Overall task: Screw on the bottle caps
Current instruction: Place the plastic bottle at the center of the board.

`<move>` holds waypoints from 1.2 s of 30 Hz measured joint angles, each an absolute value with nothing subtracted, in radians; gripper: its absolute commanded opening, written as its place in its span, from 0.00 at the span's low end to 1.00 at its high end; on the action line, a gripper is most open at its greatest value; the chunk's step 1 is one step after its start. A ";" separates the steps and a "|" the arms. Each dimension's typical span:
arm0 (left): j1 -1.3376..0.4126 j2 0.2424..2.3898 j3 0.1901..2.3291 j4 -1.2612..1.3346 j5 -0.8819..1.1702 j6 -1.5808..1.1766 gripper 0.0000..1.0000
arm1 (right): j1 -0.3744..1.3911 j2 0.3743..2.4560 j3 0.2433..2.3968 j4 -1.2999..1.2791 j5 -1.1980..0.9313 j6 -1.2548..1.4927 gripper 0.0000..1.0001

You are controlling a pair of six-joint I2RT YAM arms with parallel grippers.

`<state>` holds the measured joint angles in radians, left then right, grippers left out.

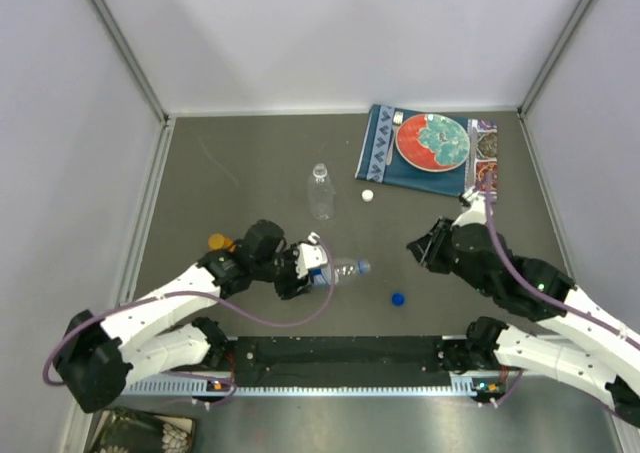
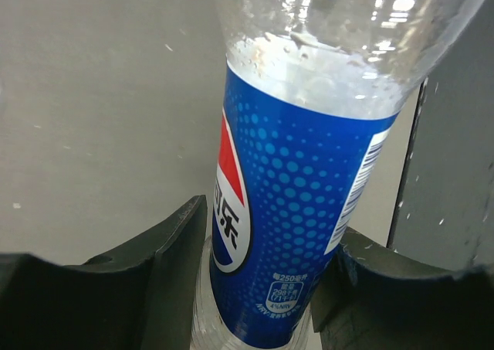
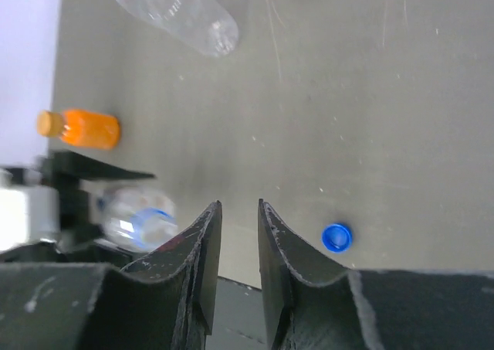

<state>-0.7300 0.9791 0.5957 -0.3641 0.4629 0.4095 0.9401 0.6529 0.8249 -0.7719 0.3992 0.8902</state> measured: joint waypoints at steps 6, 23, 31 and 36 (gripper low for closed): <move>-0.804 1.096 0.542 -0.392 0.376 0.524 0.37 | 0.940 0.636 0.897 -0.780 0.448 0.878 0.31; -0.910 1.580 0.912 -0.605 0.265 0.617 0.98 | 0.940 0.561 0.900 -0.813 0.505 0.826 0.44; -0.942 1.576 1.209 -0.811 0.390 0.594 0.98 | 0.940 0.526 0.900 -0.817 0.517 0.807 0.44; -1.020 1.677 1.538 -0.840 0.501 0.551 0.98 | 0.940 0.474 0.899 -0.817 0.541 0.813 0.38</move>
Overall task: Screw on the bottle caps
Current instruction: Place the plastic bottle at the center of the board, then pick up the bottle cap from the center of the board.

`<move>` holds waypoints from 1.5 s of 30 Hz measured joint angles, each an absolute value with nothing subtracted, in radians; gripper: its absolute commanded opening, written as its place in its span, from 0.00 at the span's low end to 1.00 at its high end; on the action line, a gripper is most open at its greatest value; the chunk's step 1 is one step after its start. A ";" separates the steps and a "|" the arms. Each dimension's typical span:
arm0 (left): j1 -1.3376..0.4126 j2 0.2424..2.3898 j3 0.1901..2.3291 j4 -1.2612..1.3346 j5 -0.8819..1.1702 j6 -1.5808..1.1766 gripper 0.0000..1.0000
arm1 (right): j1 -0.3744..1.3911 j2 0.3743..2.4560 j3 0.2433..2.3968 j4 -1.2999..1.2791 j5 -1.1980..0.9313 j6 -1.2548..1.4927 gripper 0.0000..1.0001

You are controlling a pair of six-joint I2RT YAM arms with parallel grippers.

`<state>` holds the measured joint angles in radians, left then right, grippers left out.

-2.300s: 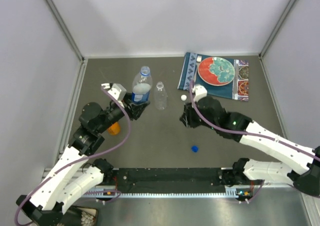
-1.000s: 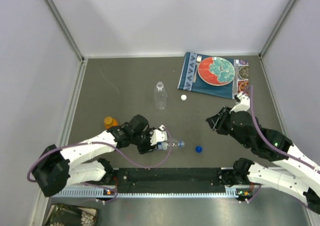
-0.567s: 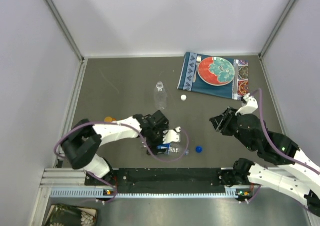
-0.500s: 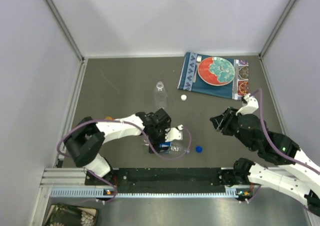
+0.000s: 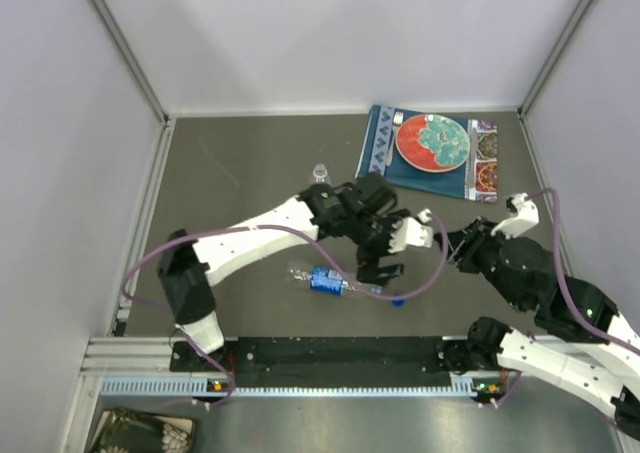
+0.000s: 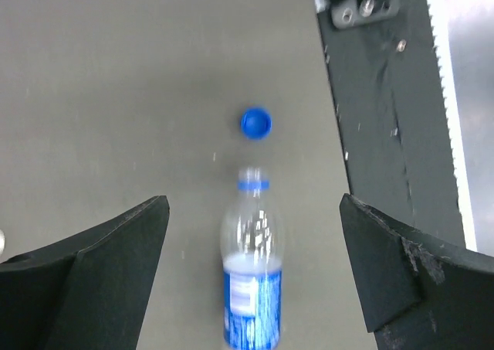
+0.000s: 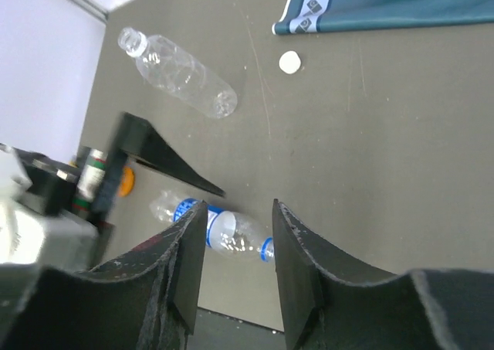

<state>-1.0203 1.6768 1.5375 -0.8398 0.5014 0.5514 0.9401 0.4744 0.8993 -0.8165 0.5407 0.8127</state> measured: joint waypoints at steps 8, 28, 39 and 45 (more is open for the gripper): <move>-1.088 1.996 1.652 -0.765 0.542 0.525 0.83 | 0.936 0.384 0.901 -0.886 0.658 0.802 0.34; -1.104 2.153 1.692 -0.628 0.429 0.473 0.59 | 0.938 0.224 0.998 -0.858 0.768 0.749 0.33; -1.125 2.155 1.640 -0.630 0.429 0.497 0.56 | 0.938 0.224 1.016 -0.861 0.785 0.724 0.34; -1.125 2.136 1.602 -0.631 0.423 0.507 0.44 | 0.938 0.224 1.016 -0.862 0.785 0.723 0.32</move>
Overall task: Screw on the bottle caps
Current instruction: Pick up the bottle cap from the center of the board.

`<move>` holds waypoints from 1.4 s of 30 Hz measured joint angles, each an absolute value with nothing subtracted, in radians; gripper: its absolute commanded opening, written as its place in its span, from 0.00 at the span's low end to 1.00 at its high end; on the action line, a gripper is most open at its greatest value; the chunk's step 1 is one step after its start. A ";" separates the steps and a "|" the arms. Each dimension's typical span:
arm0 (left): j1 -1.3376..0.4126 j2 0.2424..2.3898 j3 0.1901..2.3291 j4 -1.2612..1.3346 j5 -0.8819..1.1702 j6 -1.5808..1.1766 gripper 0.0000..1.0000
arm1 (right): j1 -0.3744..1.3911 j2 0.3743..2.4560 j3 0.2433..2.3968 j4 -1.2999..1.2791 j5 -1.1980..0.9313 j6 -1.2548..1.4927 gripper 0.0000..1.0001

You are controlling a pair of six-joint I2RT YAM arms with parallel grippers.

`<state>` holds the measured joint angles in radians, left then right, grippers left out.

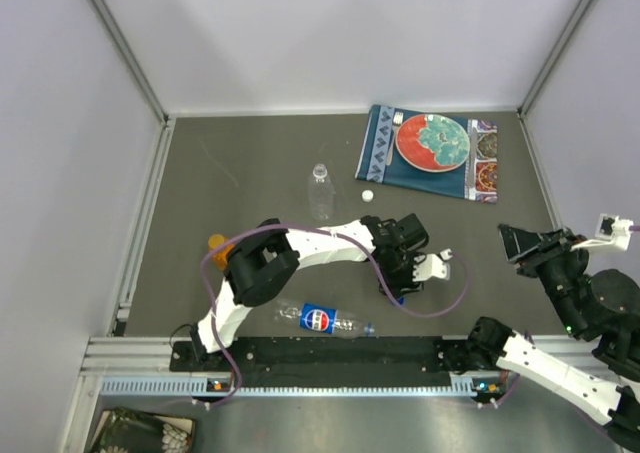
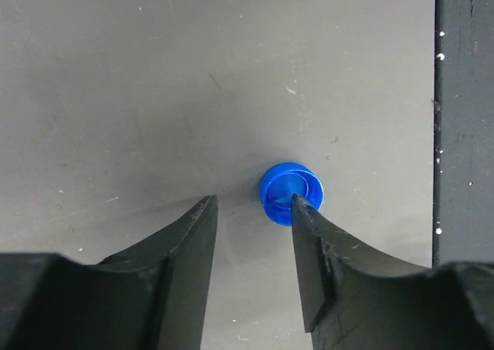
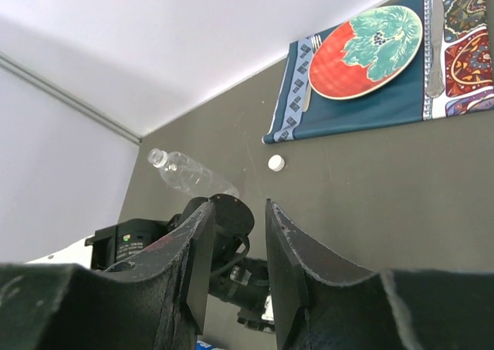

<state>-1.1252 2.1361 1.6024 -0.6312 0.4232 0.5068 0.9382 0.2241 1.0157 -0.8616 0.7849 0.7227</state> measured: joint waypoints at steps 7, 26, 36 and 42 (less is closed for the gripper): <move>-1.125 2.136 1.600 -0.627 0.408 0.527 0.24 | 0.938 0.226 1.016 -0.862 0.775 0.724 0.30; -1.164 2.101 1.552 -0.553 0.297 0.488 0.00 | 0.939 0.326 1.039 -0.852 0.760 0.677 0.29; -0.778 1.811 1.662 -0.488 0.671 -0.002 0.00 | 0.939 0.396 1.089 -0.614 0.649 0.458 0.64; -0.652 1.608 1.724 -0.230 0.933 -0.433 0.00 | 0.939 0.448 1.015 -0.320 0.344 0.156 0.78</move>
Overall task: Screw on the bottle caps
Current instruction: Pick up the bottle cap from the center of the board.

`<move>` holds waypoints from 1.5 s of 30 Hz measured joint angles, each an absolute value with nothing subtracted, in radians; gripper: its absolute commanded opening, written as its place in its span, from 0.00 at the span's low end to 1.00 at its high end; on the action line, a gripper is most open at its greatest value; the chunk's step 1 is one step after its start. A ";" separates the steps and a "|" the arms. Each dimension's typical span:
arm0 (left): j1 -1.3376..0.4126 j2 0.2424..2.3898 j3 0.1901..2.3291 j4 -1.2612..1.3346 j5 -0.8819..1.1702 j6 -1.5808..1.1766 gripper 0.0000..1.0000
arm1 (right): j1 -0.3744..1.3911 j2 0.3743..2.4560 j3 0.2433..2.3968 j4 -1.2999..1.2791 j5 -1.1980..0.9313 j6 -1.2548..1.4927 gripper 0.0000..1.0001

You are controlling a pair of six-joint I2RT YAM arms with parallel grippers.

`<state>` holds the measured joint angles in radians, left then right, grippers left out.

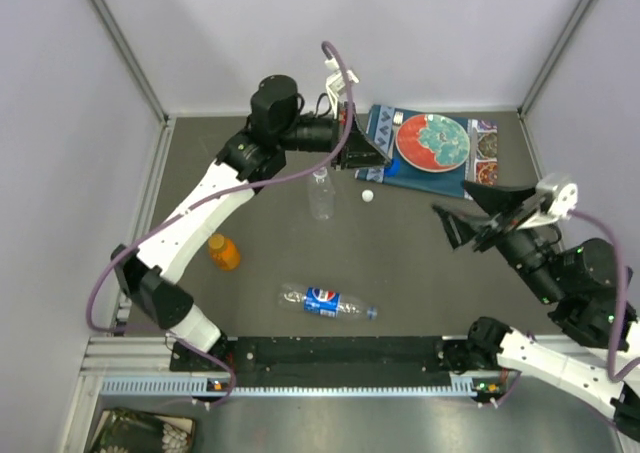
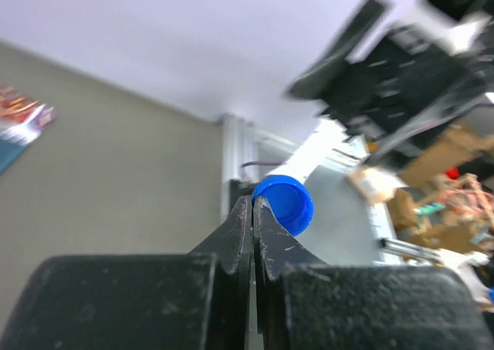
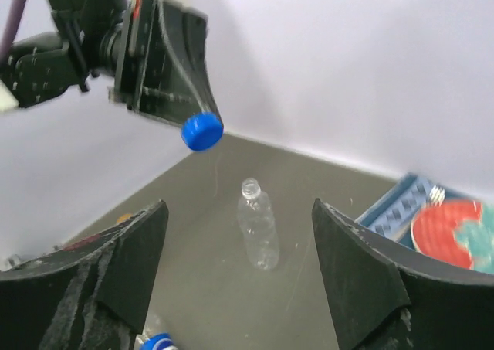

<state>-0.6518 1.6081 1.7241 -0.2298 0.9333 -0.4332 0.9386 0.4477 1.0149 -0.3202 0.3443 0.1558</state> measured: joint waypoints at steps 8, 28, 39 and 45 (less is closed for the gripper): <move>-0.669 1.502 1.618 0.088 1.063 -0.856 0.00 | 0.939 0.583 0.945 -0.016 0.028 -0.200 0.76; -0.656 1.450 1.530 0.229 1.073 -1.077 0.00 | 0.966 0.688 0.971 0.202 -0.156 -0.342 0.54; -0.656 1.454 1.557 0.236 1.047 -1.098 0.00 | 1.006 0.736 0.964 0.276 -0.093 -0.391 0.47; -0.659 1.462 1.561 0.237 1.038 -1.102 0.00 | 1.007 0.743 0.948 0.316 -0.069 -0.400 0.43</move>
<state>-0.6594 1.4624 1.5608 0.2375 1.0382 -1.1015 1.0065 0.7429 0.9478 0.3157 -0.0692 -0.4004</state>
